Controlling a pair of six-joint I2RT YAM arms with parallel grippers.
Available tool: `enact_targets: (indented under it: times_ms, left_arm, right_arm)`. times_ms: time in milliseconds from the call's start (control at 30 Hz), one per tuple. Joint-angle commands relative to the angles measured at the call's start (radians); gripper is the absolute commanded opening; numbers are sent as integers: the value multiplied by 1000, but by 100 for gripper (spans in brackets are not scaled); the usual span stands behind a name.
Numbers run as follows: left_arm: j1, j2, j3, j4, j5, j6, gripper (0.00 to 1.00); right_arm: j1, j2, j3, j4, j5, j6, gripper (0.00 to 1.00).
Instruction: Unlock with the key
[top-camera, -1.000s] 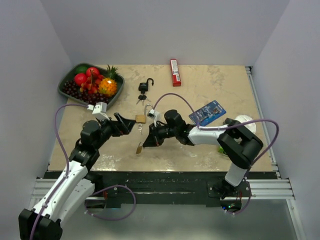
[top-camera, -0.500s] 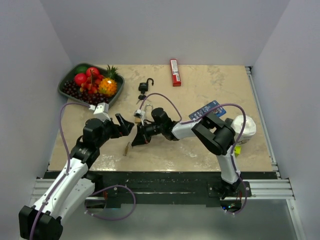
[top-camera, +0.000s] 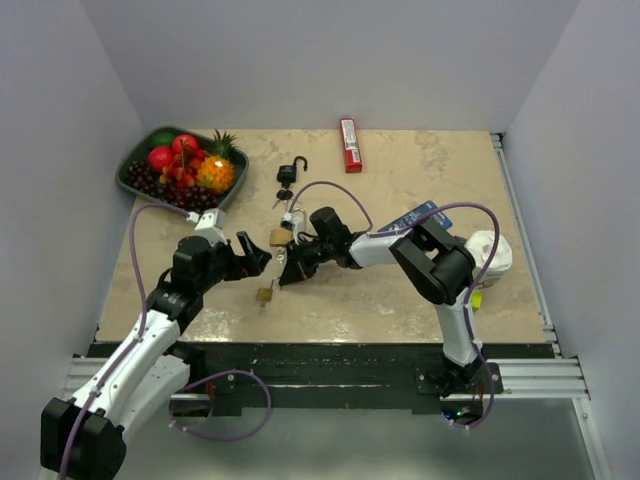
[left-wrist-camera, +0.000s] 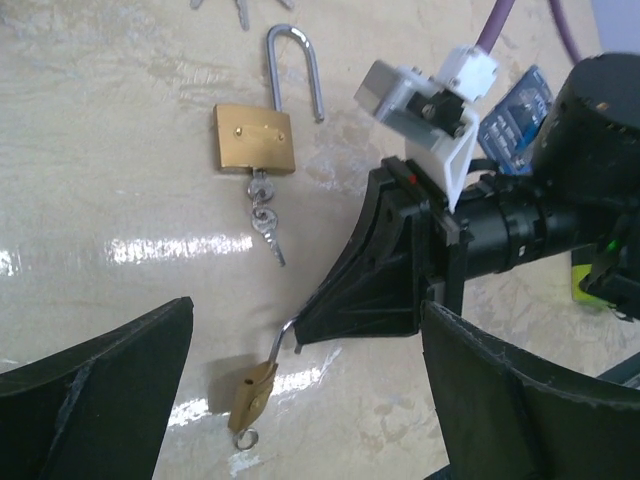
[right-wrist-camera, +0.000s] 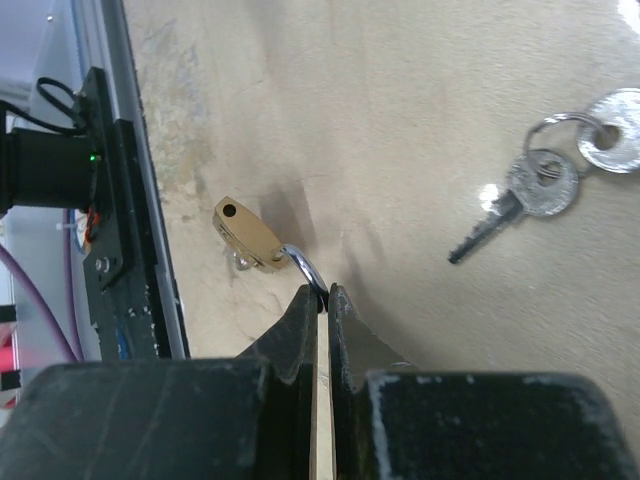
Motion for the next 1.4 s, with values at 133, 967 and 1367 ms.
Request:
enact_targets:
  times_ms: [133, 967, 1367]
  left_arm:
    - [7, 109, -78, 71, 88, -30, 99]
    - [-49, 212, -162, 239, 21, -41, 96]
    - [23, 154, -98, 271, -27, -55, 99]
  right_arm:
    - [-40, -40, 60, -247, 101, -67, 0]
    - [-112, -118, 60, -397, 204, -74, 42]
    - [-195, -298, -128, -193, 334, 25, 67]
